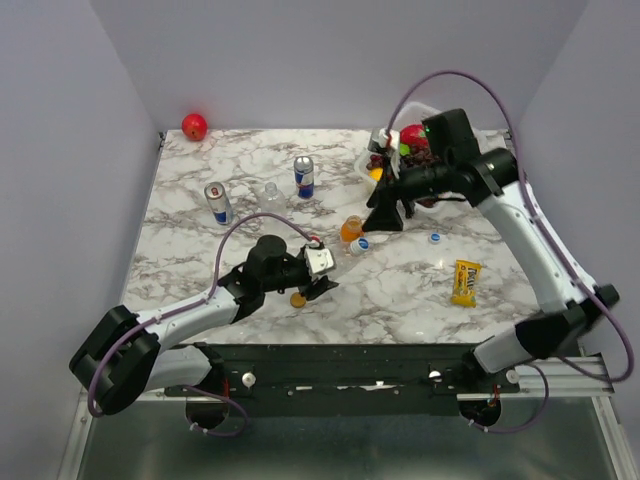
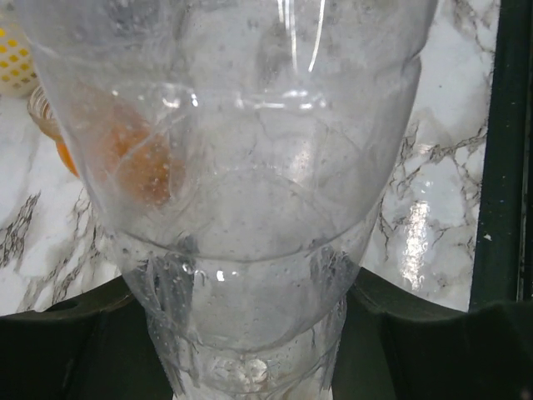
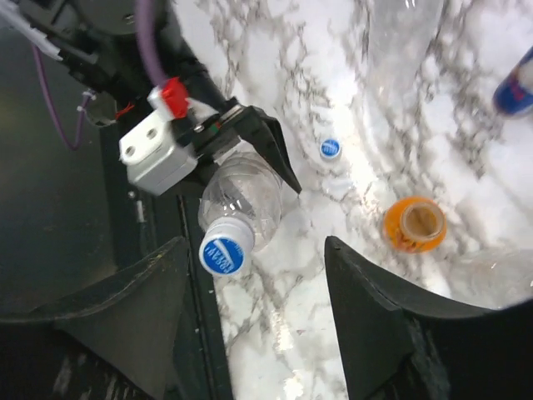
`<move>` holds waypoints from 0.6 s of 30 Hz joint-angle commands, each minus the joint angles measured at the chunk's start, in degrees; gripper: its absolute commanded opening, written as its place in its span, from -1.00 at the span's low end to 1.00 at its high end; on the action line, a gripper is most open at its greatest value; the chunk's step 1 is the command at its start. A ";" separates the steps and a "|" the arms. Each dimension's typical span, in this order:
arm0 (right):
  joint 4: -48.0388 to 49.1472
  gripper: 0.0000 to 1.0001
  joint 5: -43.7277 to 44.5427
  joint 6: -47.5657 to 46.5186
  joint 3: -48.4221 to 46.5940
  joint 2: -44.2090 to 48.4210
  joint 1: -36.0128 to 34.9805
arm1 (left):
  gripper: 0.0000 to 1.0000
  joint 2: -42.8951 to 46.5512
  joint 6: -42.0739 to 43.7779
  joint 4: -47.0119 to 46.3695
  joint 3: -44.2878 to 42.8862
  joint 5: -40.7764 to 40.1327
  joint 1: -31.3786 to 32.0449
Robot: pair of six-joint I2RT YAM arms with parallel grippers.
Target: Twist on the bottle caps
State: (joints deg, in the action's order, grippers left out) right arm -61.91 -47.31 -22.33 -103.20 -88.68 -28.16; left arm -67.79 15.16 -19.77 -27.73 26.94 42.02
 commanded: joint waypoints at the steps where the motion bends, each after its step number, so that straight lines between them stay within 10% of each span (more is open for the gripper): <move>1: 11.43 0.53 -5.06 -8.96 14.72 12.38 -0.05 | -1.00 1.26 -2.76 -4.13 -0.22 7.68 -0.62; 13: 28.60 0.57 -7.97 -0.53 22.86 14.95 -2.07 | -1.00 -0.24 -12.16 -9.85 -3.83 12.52 -0.80; 18: 31.49 0.21 -9.12 3.59 23.92 14.50 -2.16 | -1.00 -0.94 -14.01 -10.99 -4.88 12.35 -0.80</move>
State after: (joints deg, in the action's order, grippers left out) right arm -35.53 -54.00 -22.52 -80.44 -73.95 -29.95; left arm -68.14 3.16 -27.59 -30.76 37.04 41.34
